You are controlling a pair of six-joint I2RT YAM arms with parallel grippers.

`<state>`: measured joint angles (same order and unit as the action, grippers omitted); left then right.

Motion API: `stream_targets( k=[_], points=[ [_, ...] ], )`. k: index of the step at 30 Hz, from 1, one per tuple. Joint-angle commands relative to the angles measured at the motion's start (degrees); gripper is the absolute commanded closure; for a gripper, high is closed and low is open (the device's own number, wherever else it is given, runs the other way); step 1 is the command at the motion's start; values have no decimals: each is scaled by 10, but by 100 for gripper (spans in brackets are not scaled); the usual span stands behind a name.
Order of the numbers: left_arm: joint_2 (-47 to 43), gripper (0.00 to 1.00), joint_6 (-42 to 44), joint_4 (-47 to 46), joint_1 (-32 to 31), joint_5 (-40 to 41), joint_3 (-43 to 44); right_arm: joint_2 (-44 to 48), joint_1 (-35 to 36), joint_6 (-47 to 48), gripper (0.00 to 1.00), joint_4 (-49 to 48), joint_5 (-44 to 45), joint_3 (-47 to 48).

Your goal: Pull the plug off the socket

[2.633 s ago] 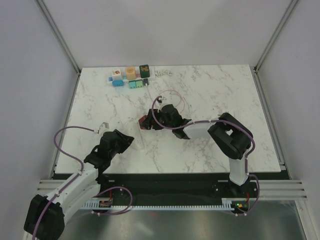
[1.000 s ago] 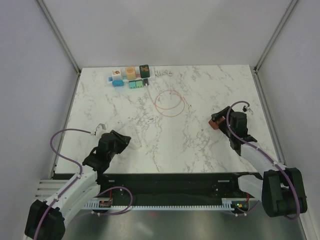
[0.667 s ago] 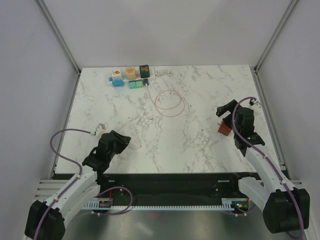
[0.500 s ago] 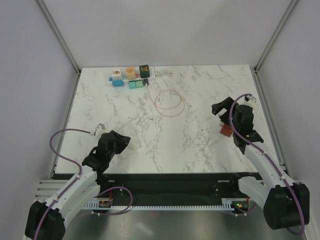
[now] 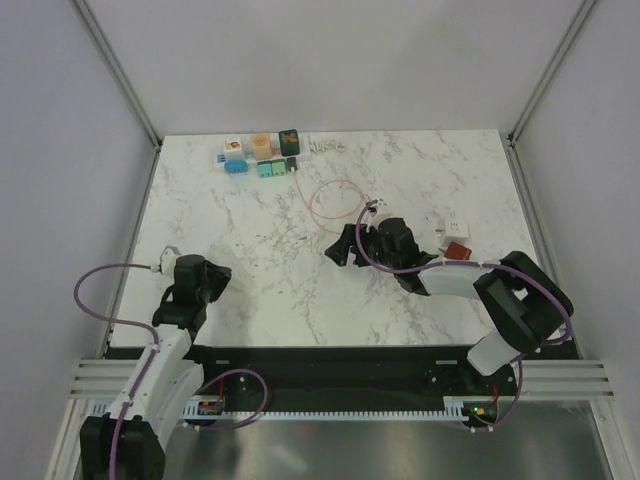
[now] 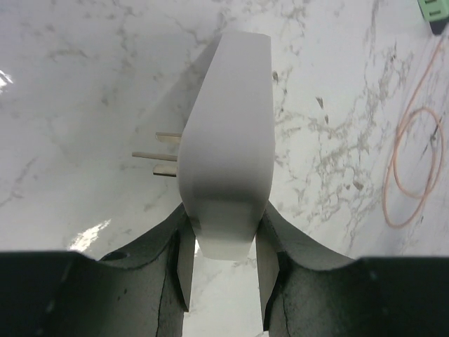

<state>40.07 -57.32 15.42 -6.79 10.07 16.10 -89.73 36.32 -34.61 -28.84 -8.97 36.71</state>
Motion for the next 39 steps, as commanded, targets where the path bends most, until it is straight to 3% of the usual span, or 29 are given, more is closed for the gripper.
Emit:
stream_targets(
  k=[1, 6, 11, 20, 22, 23, 24, 25, 29, 33, 39],
  points=[
    [11, 98, 64, 50, 65, -6, 40, -14, -2, 17, 2, -68, -17, 29],
    [47, 98, 110, 61, 136, -21, 89, -2, -2, 14, 2, -73, -16, 23],
    [111, 98, 110, 47, 202, -87, 105, -13, -2, 6, 2, -79, -21, 25],
    [121, 96, 118, 65, 260, -61, 106, -23, -3, -8, 2, -102, -39, 21],
    [124, 85, 120, 66, 261, -58, 108, -26, -2, -13, 2, -107, -45, 21],
    [127, 67, 119, 70, 261, -53, 108, -26, -3, -16, 2, -118, -51, 20],
    [127, 58, 117, 72, 262, -52, 107, -29, -3, -22, 2, -122, -54, 17],
    [127, 40, 110, 74, 264, -51, 107, -29, -3, -24, 2, -125, -56, 17],
    [118, 16, 100, 91, 265, -38, 110, -29, -2, -26, 2, -129, -59, 14],
    [102, 1, 106, 147, 264, -32, 147, -19, -3, -19, 2, -119, -49, 13],
    [48, 0, 102, 224, 264, -53, 230, -25, -4, -19, 2, -118, -34, 10]
  ],
)
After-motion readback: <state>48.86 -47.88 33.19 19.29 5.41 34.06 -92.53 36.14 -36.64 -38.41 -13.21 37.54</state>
